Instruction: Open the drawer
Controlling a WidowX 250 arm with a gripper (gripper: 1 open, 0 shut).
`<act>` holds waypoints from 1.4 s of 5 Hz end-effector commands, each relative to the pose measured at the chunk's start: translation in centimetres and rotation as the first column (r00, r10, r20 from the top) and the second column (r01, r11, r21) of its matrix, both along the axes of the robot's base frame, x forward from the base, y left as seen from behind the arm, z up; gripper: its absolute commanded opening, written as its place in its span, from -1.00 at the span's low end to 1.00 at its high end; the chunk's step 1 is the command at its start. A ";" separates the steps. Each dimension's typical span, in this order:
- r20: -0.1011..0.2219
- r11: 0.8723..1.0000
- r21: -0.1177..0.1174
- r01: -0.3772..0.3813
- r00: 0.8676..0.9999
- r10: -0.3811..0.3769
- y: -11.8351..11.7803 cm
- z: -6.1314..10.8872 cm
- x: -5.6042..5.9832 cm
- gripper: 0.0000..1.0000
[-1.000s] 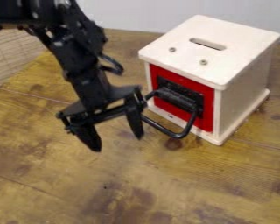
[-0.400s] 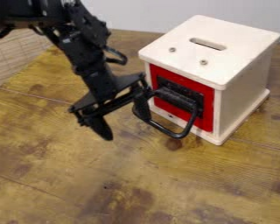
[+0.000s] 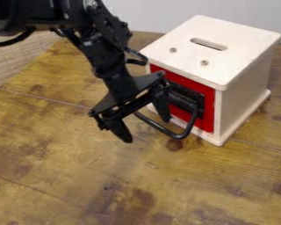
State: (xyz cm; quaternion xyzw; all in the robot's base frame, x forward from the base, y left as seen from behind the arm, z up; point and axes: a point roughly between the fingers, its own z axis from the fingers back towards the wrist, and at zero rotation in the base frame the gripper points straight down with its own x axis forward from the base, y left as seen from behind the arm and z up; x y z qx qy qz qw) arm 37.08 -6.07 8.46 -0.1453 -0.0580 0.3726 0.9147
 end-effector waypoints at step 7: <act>0.137 0.996 -0.015 -0.090 0.986 0.091 -0.2 2.2 0.3 1.00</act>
